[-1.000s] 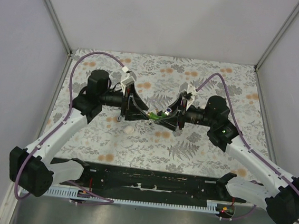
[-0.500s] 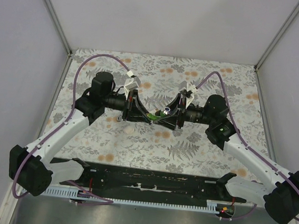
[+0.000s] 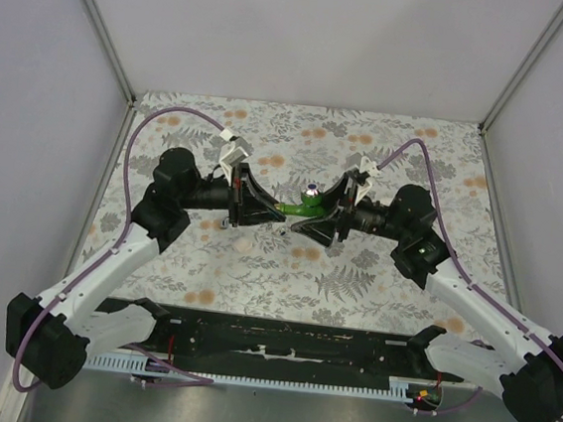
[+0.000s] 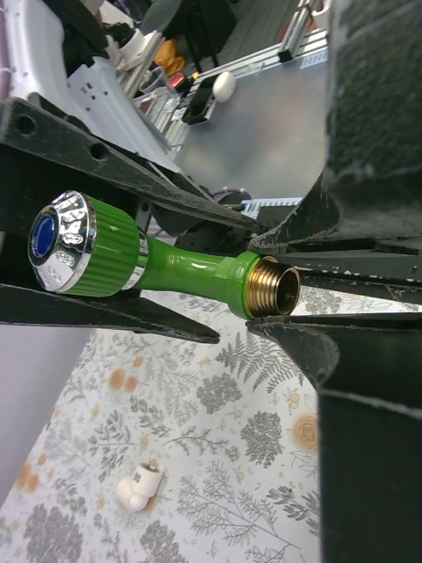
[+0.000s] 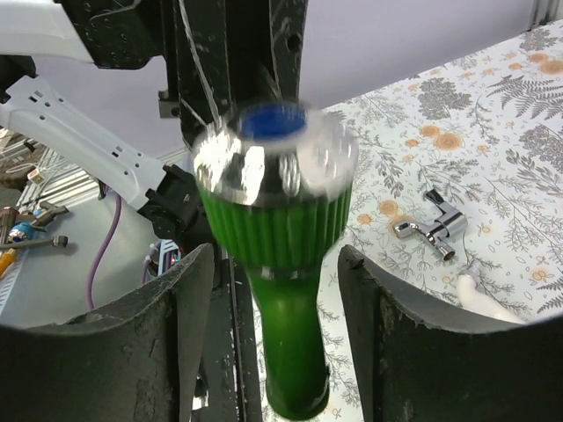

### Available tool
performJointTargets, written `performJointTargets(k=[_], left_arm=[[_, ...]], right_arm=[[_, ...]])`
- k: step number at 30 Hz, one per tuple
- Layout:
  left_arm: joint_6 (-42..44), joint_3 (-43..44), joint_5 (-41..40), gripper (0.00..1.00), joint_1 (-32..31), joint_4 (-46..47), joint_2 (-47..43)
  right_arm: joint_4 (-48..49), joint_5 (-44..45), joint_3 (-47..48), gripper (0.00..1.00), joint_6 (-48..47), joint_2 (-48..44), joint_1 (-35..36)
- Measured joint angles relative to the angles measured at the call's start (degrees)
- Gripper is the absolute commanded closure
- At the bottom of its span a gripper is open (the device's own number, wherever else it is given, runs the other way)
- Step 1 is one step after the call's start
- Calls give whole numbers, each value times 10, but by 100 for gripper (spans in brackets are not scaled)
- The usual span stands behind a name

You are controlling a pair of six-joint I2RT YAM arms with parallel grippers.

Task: Install the water faucets

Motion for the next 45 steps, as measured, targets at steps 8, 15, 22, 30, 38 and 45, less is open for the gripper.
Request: performJointTargets(k=[8,15,22,30,38,45], left_arm=[[-49,-7,-25,98,-1,36,-19],[-53,-21,-24,98,-3,28,-24],[-53,-21,-23,98,-7,27,-34],[-53,-21,-23,98,-16,27,-35],[-53,-21,-32,98,-18,25,-35],[-41,-19,-67,21,-21,-10,-45]], right_arm=[[0,3,-10,34,0,-7,0],[-5,-2,-7,34,-4,-7,0],[-2,-7,7,37,-2,-4,0],[12,-17,9,45,12,6,0],[30,-26,9,85,22,10,1],[16,-25,9,100,14,10,2]])
